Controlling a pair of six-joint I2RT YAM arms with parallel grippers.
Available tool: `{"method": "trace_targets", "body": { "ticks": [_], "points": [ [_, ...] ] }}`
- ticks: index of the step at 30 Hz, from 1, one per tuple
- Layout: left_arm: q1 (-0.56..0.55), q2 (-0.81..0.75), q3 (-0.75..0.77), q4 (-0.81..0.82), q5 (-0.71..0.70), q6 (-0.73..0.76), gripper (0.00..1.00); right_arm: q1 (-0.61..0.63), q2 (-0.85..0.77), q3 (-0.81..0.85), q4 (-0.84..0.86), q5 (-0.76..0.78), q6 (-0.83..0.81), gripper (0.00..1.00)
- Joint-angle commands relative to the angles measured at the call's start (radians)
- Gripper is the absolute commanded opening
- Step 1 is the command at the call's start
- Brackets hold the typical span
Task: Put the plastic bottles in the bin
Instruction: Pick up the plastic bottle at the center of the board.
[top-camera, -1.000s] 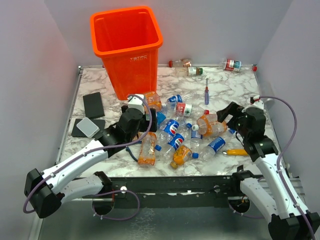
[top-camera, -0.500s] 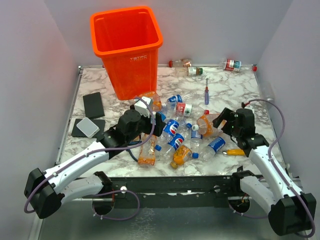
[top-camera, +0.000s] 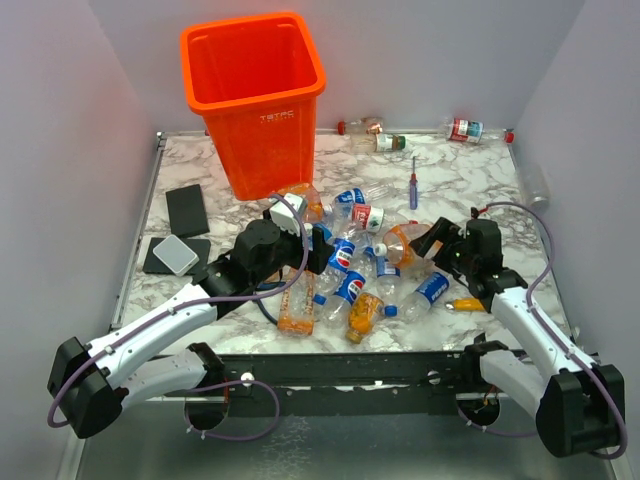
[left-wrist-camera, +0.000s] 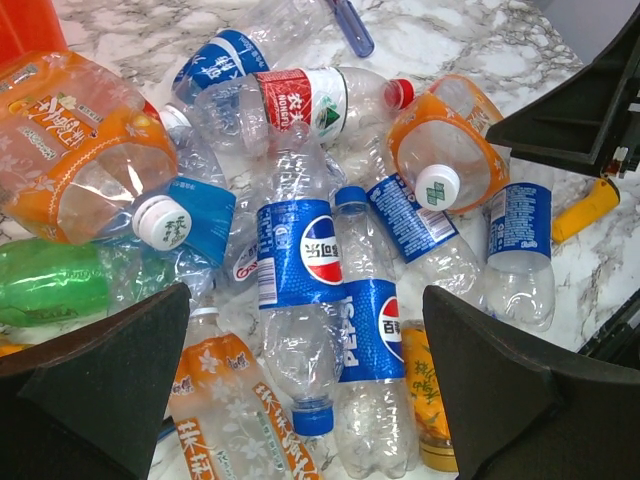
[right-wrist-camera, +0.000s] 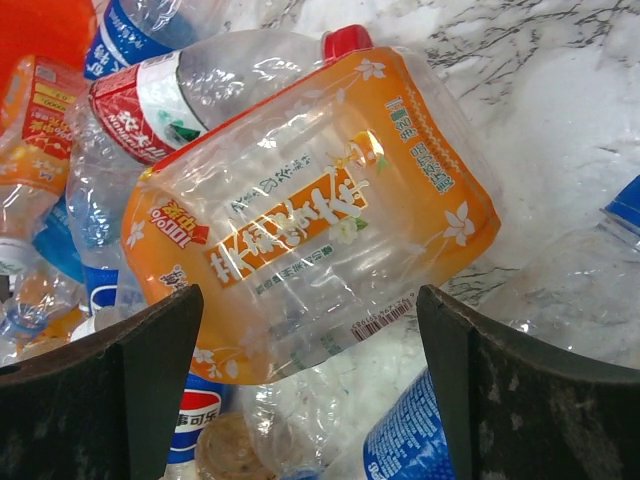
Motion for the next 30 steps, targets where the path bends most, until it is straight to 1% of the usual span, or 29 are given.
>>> {"method": "trace_targets", "body": {
  "ticks": [1,4,6,9,13,15,17,20,24,30],
  "points": [
    [-0.003,0.003,-0.006,0.022,0.038,-0.003,0.99,0.015,-0.022,0.034,-0.005,-0.021,-0.009,0.91],
    [-0.003,-0.003,-0.009,0.022,0.037,-0.004,0.99,0.042,-0.090,0.093,-0.090,0.077,-0.097,0.91],
    [-0.003,-0.001,-0.007,0.024,0.034,-0.006,0.99,0.094,-0.116,0.142,-0.140,0.141,-0.159,0.90],
    [-0.003,0.006,-0.001,0.027,0.031,-0.007,0.99,0.262,-0.102,0.218,-0.212,0.303,-0.224,0.89],
    [-0.003,0.001,-0.002,0.025,0.011,-0.013,0.99,0.514,0.002,0.310,-0.284,0.560,-0.280,0.87],
    [-0.002,-0.015,-0.009,0.024,-0.006,-0.015,0.99,0.606,0.073,0.351,-0.314,0.668,-0.298,0.85],
    [-0.003,-0.038,-0.015,0.018,-0.032,-0.016,0.99,0.673,0.145,0.391,-0.344,0.747,-0.319,0.83],
    [-0.003,-0.076,-0.026,0.011,-0.077,-0.015,0.99,0.725,0.230,0.433,-0.359,0.811,-0.352,0.82],
    [-0.003,-0.119,-0.034,0.005,-0.125,-0.016,0.99,0.751,0.313,0.465,-0.360,0.847,-0.391,0.80],
    [-0.003,-0.146,-0.039,0.005,-0.151,-0.016,0.99,0.801,0.412,0.491,-0.372,0.935,-0.437,0.80]
  ]
}}
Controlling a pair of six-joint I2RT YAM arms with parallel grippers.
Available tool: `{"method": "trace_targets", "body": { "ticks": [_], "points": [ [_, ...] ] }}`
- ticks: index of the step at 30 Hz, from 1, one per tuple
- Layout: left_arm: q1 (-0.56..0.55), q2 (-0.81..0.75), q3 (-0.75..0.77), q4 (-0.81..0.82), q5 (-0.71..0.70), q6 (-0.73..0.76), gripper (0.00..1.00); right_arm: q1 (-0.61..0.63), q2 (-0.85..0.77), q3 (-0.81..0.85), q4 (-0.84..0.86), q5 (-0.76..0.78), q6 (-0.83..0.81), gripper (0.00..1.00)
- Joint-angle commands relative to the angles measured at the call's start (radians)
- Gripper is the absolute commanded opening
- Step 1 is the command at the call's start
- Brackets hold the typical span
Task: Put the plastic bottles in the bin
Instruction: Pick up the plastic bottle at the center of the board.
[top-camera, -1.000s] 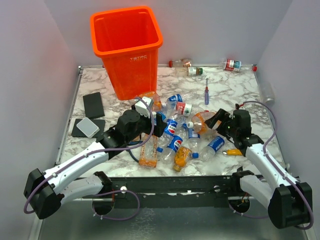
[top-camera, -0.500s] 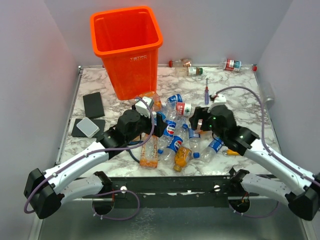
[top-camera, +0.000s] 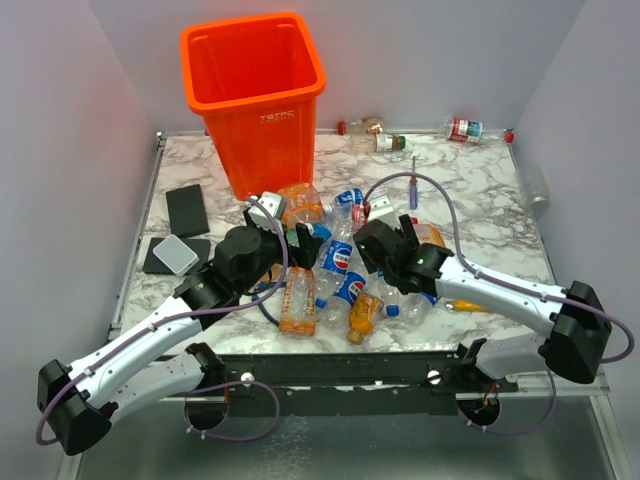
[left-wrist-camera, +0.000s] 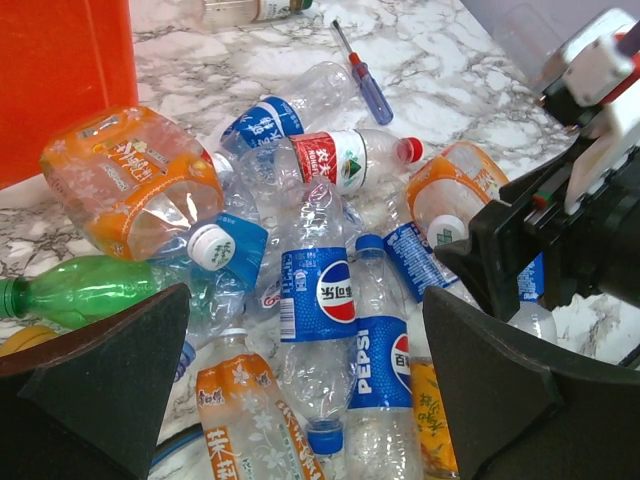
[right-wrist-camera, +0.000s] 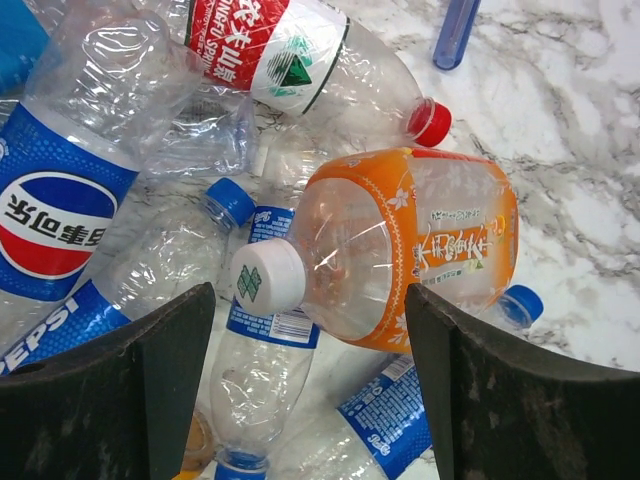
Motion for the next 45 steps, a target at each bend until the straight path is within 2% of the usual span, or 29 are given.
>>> {"method": "trace_targets", "body": {
  "ticks": [1,8,20,23,25,29,32,36,38,42,45],
  "points": [
    [-0.002,-0.020,-0.017,0.005,-0.050,-0.005,0.99,0.038,0.068,0.043,-0.034,0.130,-0.053,0.80],
    [-0.003,-0.025,-0.019,0.003,-0.047,-0.006,0.99,0.057,0.148,0.047,-0.024,0.220,-0.068,0.74],
    [-0.003,-0.022,-0.018,0.002,-0.051,-0.005,0.99,0.061,0.164,0.033,0.024,0.221,-0.097,0.40],
    [-0.003,-0.020,-0.018,0.001,-0.052,-0.006,0.99,0.061,0.164,0.034,0.021,0.228,-0.102,0.36],
    [-0.003,-0.019,-0.018,0.001,-0.052,-0.006,0.99,0.061,0.156,0.051,-0.007,0.244,-0.082,0.42],
    [-0.003,-0.015,-0.016,0.000,-0.052,-0.008,0.99,0.038,0.079,0.070,-0.065,0.214,-0.006,0.70],
    [-0.003,-0.011,-0.015,0.000,-0.047,-0.010,0.99,-0.131,-0.031,0.065,-0.090,0.002,0.119,0.77],
    [-0.003,-0.005,-0.012,-0.001,-0.037,-0.016,0.99,-0.434,-0.186,-0.053,0.006,-0.374,0.244,0.84],
    [-0.002,-0.005,-0.011,-0.002,-0.033,-0.018,0.99,-0.524,-0.212,-0.103,0.009,-0.441,0.321,0.88],
    [-0.002,-0.006,-0.013,-0.004,-0.031,-0.024,0.99,-0.663,-0.259,-0.197,0.047,-0.463,0.450,0.98],
    [-0.002,-0.003,-0.015,-0.007,-0.024,-0.028,0.99,-0.788,-0.283,-0.276,0.128,-0.544,0.496,1.00]
  ]
}}
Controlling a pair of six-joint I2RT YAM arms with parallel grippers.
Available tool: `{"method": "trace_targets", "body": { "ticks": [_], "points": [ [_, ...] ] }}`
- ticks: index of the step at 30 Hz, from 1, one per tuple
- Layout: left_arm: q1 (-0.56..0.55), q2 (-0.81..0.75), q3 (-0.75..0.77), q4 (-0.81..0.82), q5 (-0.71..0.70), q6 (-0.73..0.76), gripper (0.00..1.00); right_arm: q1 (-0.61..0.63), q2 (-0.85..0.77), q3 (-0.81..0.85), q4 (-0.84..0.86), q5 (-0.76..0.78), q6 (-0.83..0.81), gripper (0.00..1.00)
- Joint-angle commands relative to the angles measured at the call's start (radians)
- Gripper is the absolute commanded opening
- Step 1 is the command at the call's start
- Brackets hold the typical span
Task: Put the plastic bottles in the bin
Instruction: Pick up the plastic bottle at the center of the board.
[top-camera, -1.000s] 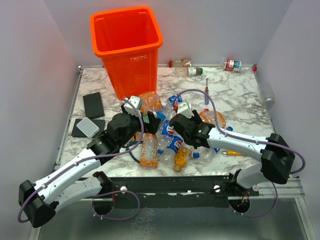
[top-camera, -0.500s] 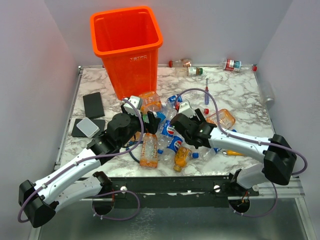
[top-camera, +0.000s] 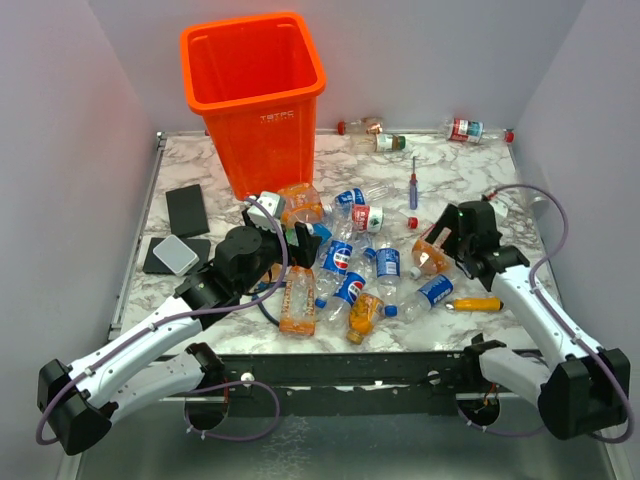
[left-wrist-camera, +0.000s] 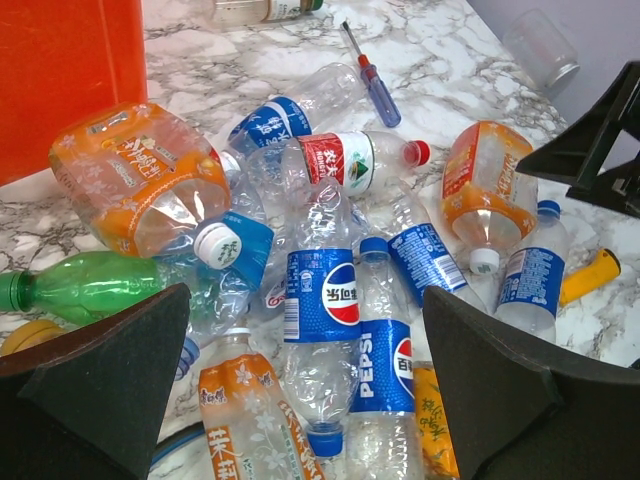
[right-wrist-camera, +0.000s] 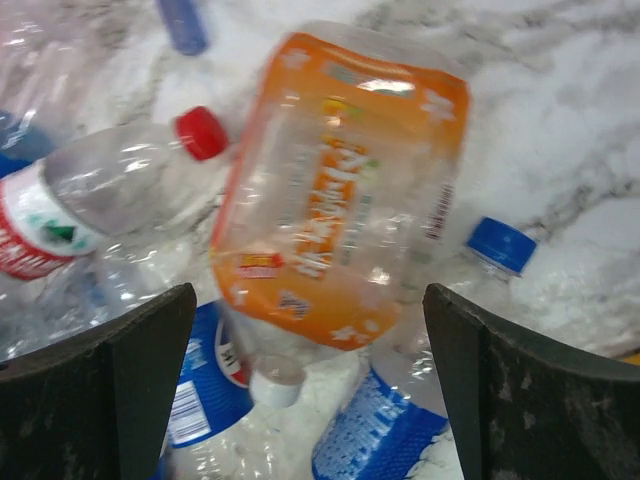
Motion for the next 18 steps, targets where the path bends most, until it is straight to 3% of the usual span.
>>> {"method": "trace_targets", "body": {
  "ticks": [1,12,18],
  "points": [
    [-0.003,0.005,-0.012,-0.006,0.014,-0.015,0.99,-0.145,-0.018,-0.100,0.097,-0.177,0.148,1.00],
    [-0.002,0.035,-0.007,-0.009,0.033,-0.019,0.99,-0.241,0.084,-0.244,0.290,-0.239,0.185,1.00],
    [-0.003,0.038,-0.012,-0.007,0.034,-0.017,0.99,-0.285,0.146,-0.305,0.443,-0.311,0.188,0.92]
  ]
}}
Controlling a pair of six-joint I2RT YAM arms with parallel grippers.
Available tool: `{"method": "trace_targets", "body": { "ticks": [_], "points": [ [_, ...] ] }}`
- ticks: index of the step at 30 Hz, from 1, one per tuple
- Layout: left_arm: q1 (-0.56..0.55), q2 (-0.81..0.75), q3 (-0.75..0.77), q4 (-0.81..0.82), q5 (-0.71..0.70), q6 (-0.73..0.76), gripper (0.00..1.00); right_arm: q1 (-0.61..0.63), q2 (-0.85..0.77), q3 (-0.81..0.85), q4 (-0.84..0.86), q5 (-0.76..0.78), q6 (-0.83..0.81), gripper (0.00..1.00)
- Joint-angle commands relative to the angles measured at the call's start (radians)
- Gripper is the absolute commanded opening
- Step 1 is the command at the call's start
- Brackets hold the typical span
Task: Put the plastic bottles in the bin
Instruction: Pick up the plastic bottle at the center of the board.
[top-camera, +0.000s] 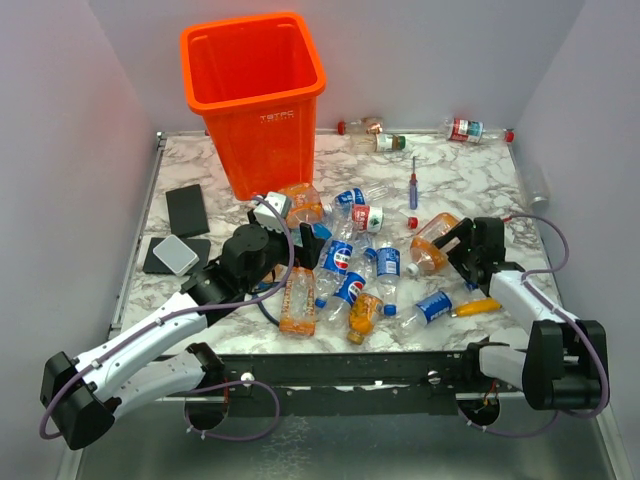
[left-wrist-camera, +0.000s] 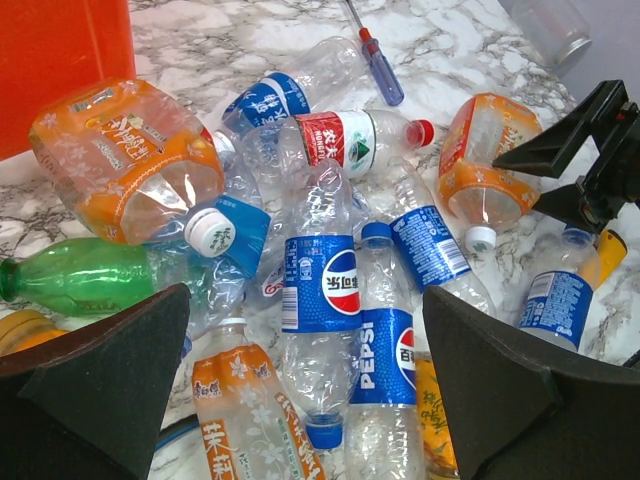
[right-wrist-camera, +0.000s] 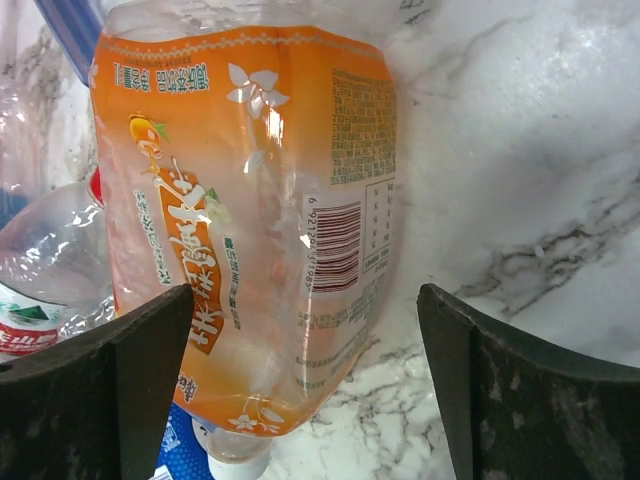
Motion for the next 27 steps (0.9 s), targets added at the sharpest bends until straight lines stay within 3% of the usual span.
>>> {"method": "trace_targets", "body": {
  "ticks": [1,5,9,16,24,27],
  "points": [
    [-0.002,-0.006,-0.013,-0.005,0.017,-0.004,0.99,-0.021,0.029,-0.052,0.161,-0.069,0.009,0.90],
    [-0.003,-0.002,-0.014,0.005,0.022,-0.003,0.99,-0.022,0.046,-0.071,0.245,-0.118,0.008,0.78],
    [-0.003,0.003,-0.017,0.016,0.035,-0.003,0.99,-0.022,0.050,-0.095,0.299,-0.137,0.012,0.61],
    [-0.002,-0.009,-0.038,0.058,0.056,-0.010,0.99,-0.022,-0.082,-0.115,0.315,-0.156,-0.008,0.40],
    [-0.003,-0.036,-0.087,0.186,0.088,-0.067,0.99,-0.022,-0.383,-0.034,0.182,-0.255,-0.116,0.31],
    [-0.001,-0.067,-0.126,0.312,0.128,-0.113,0.99,-0.022,-0.469,0.004,0.186,-0.412,-0.140,0.31]
  ]
}}
